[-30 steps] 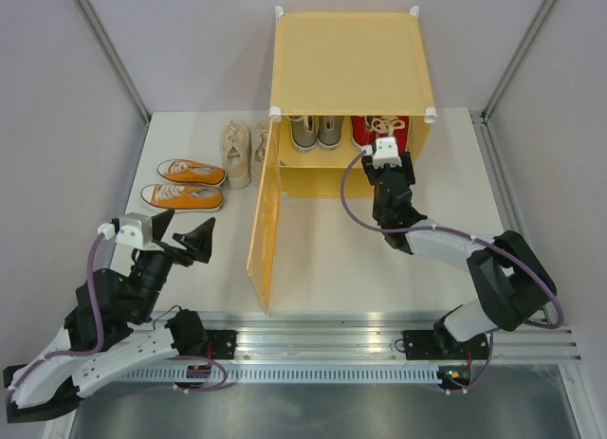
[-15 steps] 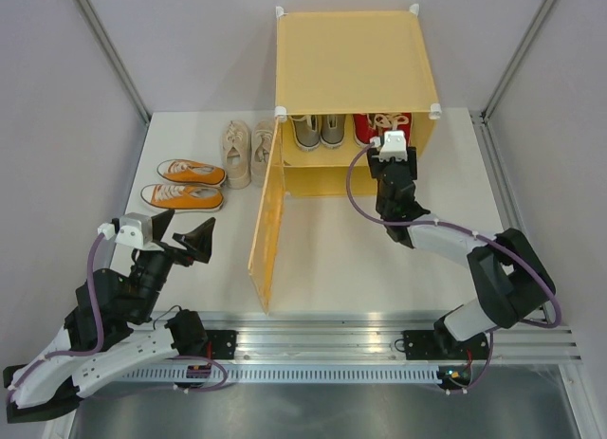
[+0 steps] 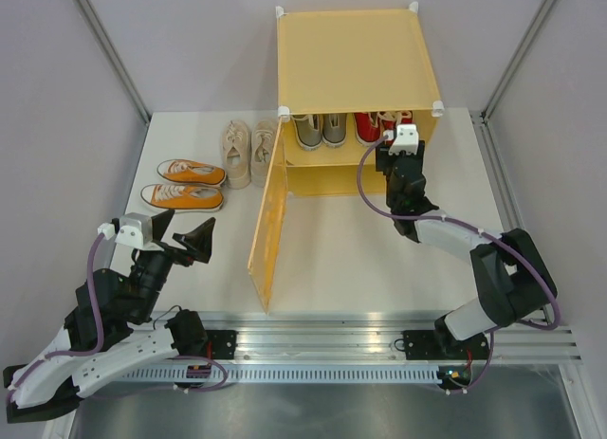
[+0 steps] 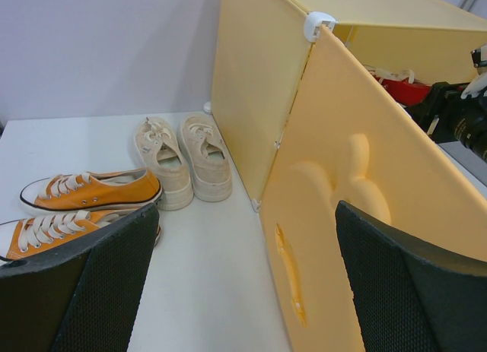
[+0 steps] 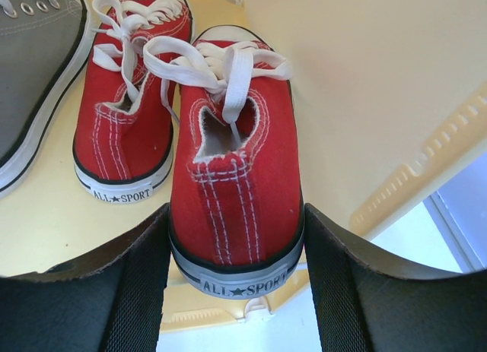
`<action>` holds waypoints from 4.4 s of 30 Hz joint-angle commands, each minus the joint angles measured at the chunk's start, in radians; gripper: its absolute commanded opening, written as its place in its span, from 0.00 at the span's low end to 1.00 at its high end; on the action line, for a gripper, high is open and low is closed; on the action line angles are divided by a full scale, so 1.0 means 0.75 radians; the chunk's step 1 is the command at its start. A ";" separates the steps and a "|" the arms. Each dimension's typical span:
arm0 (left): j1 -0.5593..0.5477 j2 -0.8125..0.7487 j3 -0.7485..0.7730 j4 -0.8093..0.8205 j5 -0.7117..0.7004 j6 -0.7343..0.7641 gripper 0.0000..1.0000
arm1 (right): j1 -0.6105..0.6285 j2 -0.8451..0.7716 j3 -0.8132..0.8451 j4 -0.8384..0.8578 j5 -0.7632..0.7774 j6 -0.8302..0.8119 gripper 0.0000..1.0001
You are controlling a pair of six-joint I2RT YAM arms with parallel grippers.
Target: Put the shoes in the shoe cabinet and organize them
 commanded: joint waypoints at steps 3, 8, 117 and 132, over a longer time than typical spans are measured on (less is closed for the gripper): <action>0.005 -0.017 -0.003 0.012 0.018 -0.038 1.00 | -0.055 -0.046 -0.001 0.132 -0.178 0.069 0.01; 0.005 -0.027 -0.001 0.010 0.024 -0.040 1.00 | -0.094 -0.032 0.013 0.134 -0.217 0.159 0.01; 0.005 -0.009 -0.011 0.010 -0.004 -0.036 1.00 | -0.164 -0.160 -0.091 0.042 -0.356 1.073 0.89; 0.005 0.283 0.419 -0.124 0.165 -0.110 1.00 | -0.160 -0.363 -0.312 -0.009 -0.429 0.977 0.30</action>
